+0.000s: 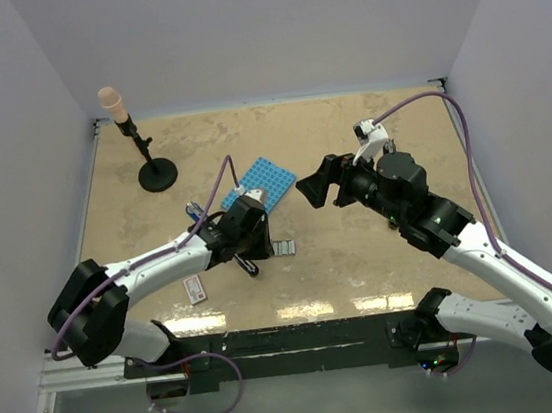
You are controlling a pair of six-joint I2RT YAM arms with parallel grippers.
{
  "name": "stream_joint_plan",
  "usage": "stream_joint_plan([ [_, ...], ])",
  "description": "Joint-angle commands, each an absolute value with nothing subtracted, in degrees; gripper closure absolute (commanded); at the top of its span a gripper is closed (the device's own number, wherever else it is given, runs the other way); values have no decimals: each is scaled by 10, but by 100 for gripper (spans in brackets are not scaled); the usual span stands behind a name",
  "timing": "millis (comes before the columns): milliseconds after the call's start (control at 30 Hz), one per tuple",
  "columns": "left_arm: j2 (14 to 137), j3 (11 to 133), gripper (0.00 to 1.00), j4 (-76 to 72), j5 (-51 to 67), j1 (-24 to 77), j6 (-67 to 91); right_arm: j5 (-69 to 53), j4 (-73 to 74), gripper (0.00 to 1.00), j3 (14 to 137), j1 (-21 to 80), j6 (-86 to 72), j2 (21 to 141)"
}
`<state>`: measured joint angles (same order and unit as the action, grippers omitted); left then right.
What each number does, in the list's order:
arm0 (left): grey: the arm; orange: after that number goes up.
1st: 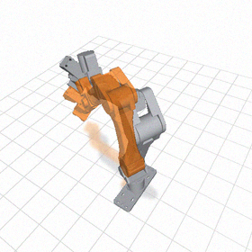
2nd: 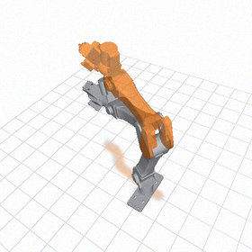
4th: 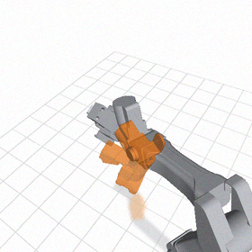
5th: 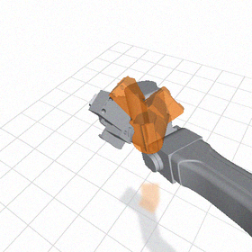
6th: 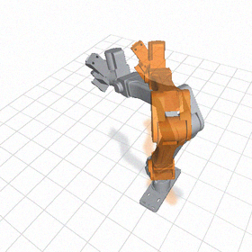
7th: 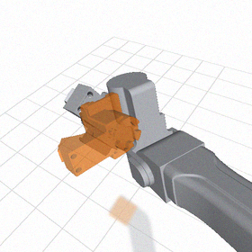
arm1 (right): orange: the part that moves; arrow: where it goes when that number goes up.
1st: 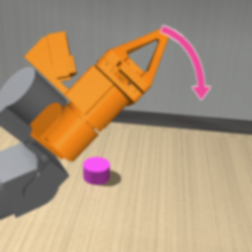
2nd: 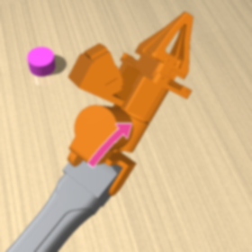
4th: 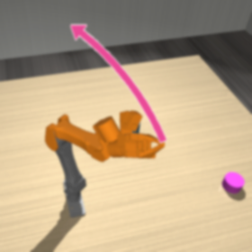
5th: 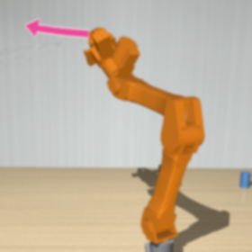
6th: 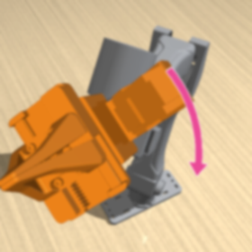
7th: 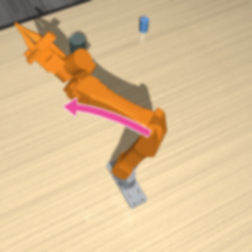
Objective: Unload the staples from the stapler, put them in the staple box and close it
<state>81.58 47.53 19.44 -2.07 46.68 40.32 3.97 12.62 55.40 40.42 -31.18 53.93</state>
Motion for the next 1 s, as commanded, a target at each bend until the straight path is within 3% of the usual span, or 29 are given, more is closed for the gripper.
stream_joint_plan([
  [0, 838, 509, 80, 192, -30, 471, 408, 53, 112, 4, 563, 402, -304, 531],
  [967, 952, 576, 79, 213, -47, 482, 413, 57, 108, 4, 555, 402, -299, 520],
])
